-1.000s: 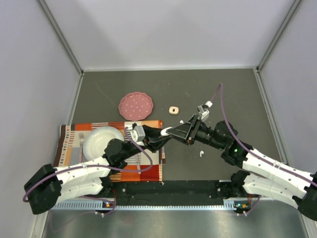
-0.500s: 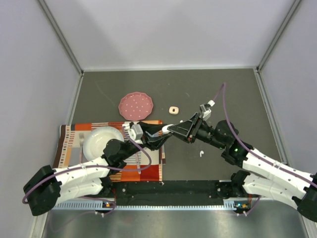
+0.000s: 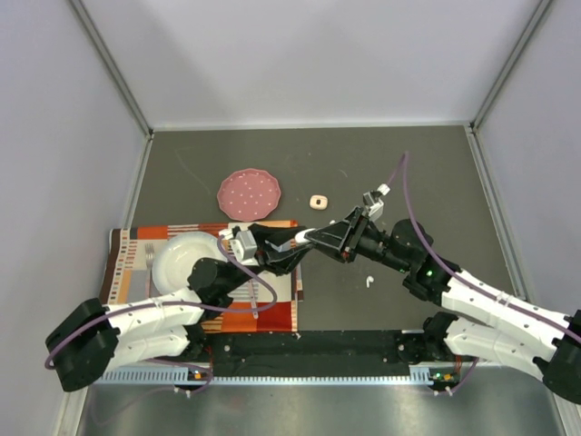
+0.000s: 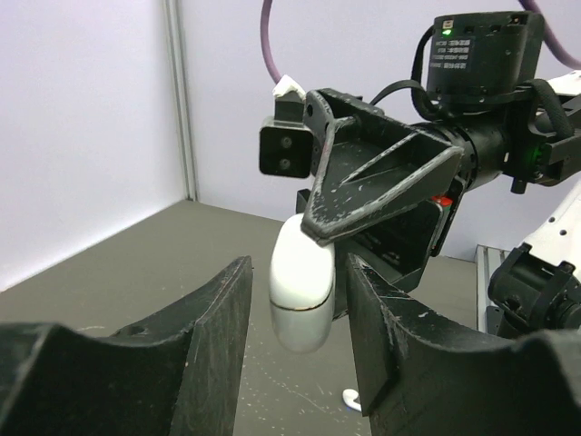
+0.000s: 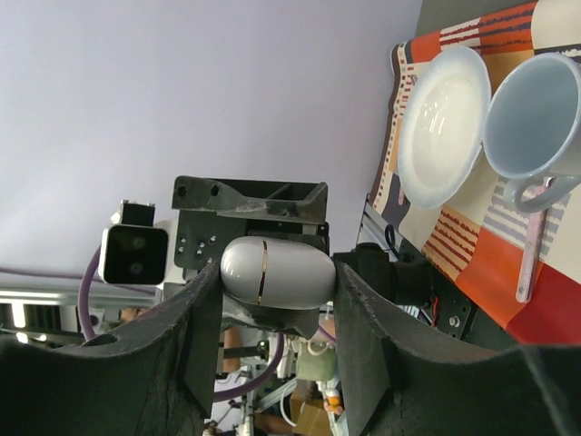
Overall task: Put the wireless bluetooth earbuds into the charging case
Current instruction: Pass from the right arm to the left
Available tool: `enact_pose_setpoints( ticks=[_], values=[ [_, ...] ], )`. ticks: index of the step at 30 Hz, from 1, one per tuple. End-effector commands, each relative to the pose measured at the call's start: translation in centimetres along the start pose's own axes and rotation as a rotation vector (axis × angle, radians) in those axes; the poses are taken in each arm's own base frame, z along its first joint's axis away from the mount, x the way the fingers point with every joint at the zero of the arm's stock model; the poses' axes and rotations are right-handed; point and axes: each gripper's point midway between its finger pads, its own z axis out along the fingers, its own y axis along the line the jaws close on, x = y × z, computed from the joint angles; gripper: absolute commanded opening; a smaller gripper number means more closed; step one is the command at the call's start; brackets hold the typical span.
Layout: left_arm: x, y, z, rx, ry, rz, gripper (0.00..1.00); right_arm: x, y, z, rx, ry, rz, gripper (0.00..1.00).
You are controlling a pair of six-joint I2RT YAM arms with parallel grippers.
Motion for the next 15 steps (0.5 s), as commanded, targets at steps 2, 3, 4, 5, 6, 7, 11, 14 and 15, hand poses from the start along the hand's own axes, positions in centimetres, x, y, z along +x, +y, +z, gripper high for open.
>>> enact_pose_setpoints(
  ticks=[2, 3, 4, 5, 6, 7, 11, 14, 15],
  values=[
    [-1.7, -0.6, 0.4, 0.037, -0.077, 0.011, 0.49, -0.2, 1.6, 0.1, -0.067, 0.007, 0.001, 0.00],
    [-1.6, -0.5, 0.4, 0.033, -0.075, 0.011, 0.49, -0.2, 1.8, 0.1, -0.075, 0.005, 0.001, 0.00],
    [-1.6, -0.5, 0.4, 0.033, -0.075, 0.013, 0.49, -0.3, 2.0, 0.1, -0.084, 0.002, 0.000, 0.00],
    [-1.5, -0.6, 0.4, 0.036, -0.074, 0.012, 0.49, -0.4, 2.0, 0.0, -0.088, -0.002, 0.004, 0.00],
    [-1.6, -0.5, 0.5, 0.035, -0.075, 0.012, 0.49, -0.4, 2.4, -0.1, -0.107, -0.005, 0.001, 0.00],
    [-1.3, -0.5, 0.4, 0.032, -0.065, 0.011, 0.49, -0.4, 2.6, -0.1, -0.114, -0.008, -0.001, 0.00],
    [-1.1, -0.2, 0.5, 0.020, -0.058, 0.016, 0.49, -0.6, 2.9, -0.3, -0.116, -0.014, -0.006, 0.00],
    [-1.1, -0.2, 0.5, 0.018, -0.056, 0.013, 0.49, -0.6, 2.5, -0.3, -0.110, -0.015, 0.003, 0.00],
    [-1.1, -0.1, 0.6, 0.015, -0.057, 0.014, 0.47, -0.6, 2.4, -0.2, -0.108, -0.015, 0.006, 0.00]
  ],
)
